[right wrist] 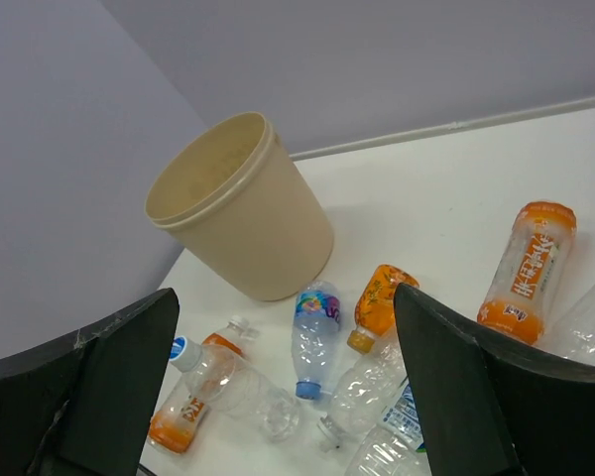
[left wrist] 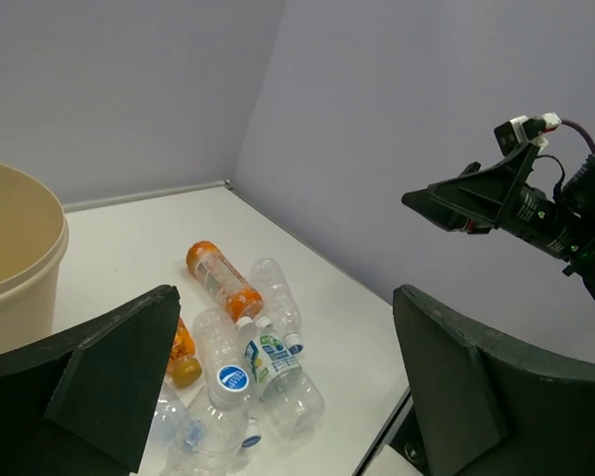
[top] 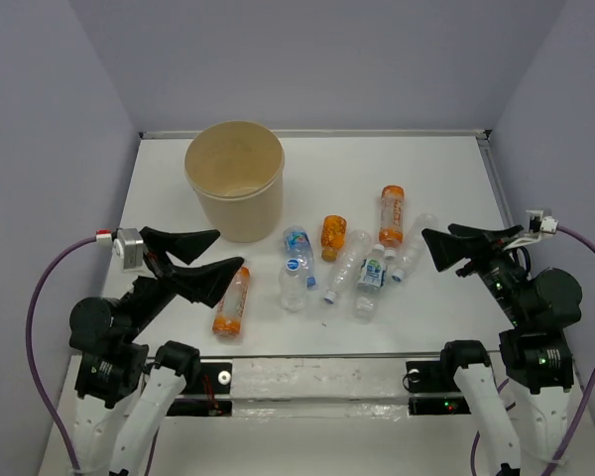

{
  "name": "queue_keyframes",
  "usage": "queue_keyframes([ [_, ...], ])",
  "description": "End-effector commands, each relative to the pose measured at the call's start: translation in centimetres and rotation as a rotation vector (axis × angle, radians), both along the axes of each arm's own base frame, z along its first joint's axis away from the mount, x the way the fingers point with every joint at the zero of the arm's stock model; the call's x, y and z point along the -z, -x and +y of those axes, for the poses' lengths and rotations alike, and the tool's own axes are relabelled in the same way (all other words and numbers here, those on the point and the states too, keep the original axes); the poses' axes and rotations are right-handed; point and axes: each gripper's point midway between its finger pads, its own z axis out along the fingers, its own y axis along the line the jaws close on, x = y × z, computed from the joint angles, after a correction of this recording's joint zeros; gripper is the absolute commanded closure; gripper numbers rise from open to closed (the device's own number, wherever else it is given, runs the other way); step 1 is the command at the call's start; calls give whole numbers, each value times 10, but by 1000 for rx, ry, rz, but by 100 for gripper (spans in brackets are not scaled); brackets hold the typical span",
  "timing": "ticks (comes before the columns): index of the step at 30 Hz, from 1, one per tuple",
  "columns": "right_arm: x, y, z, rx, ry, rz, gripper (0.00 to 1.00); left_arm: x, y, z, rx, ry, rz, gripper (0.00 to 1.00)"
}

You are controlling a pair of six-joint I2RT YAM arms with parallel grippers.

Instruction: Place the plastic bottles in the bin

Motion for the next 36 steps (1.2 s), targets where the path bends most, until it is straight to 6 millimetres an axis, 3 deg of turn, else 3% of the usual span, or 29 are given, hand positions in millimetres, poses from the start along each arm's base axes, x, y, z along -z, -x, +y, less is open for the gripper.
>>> queue_keyframes([
  [1,-6,6,-2,8,24,-28,5,4,-3,-11,65,-18,-1,1],
  [5,-5,8,-7,39,34,-30,5,1,5,-11,81,6,-21,1],
  [12,1,-3,-10,59,51,18,5,36,-6,-21,136,42,50,1],
  [19,17,-9,-11,67,47,66,5,68,-38,-11,-12,-31,140,1],
  [25,25,-21,-6,31,64,113,5,79,-67,-11,-97,-35,221,1],
  [26,27,-23,-7,36,64,119,5,86,-72,-22,-78,-59,259,1],
  [27,28,-23,-7,41,71,119,5,83,-82,-21,-129,-60,269,1],
  [28,29,-24,-9,48,72,121,4,66,-86,-24,-148,-52,252,1],
  [30,31,-26,-9,48,74,128,4,70,-100,-39,-197,-108,280,1],
  [31,34,-28,-7,39,81,137,4,58,-99,-45,-255,-108,277,1],
  [33,36,-30,-6,28,90,145,4,66,-99,-55,-316,-152,296,1],
  [36,41,-33,-2,1,104,159,4,101,-84,-67,-371,-233,352,1],
])
